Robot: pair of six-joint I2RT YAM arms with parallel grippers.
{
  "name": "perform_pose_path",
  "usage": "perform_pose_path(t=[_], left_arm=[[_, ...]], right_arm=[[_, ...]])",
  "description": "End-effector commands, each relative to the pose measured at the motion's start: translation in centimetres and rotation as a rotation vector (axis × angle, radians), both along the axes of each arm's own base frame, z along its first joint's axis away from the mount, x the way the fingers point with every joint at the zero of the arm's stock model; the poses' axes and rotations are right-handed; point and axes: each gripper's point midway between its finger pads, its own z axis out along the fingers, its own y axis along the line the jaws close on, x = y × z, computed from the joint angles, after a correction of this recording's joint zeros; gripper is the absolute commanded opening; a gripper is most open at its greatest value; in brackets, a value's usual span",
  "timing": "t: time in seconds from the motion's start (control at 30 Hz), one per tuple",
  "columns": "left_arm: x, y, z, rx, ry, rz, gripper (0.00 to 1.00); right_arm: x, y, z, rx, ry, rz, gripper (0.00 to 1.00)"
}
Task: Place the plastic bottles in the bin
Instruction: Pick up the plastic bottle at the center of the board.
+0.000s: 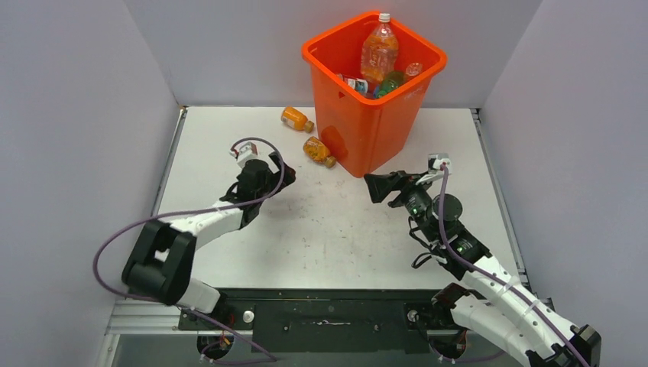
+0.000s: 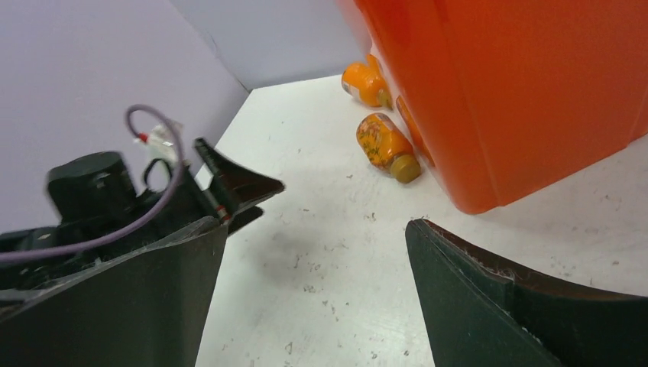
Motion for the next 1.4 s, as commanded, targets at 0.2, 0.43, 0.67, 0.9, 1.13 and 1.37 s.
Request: perform_pose_path(t=[0.2,0.43,0.67,0.9,1.13,1.37], left_arm=[[10.6,-6.4,-0.1,-0.324,0.047,0.021,0.96],[14.7,-7.4,-2.6,-0.349,0.125,0.067,0.96],[17.0,-9.3,-4.1,-0.299,0.217,0.063,0.96],[17.0,-9.6,-6.9,-0.179,0.319,0.105,0.96],[16.8,-9.4,-10.4,-0.148,0.383,0.123,0.9],[16.2,-9.6,-11.2,-0.197,0.371,0.108,0.55]], right_arm=[[-2.1,0.8,-3.3,0.073,0.048,0.072,0.9],[-2.3,0.8,-6.5,0.038,0.099,0.073,0.9],[-3.1,1.1,-8.0,0.046,0.149,0.109,0.9],[-3.6,0.6,-7.8,0.046,0.144,0.1,0.9],[-3.8,0.3,-7.5,0.036,0.136,0.098,0.9],[-3.9,-0.2,-7.2,0.023,0.125,0.084,0.9]])
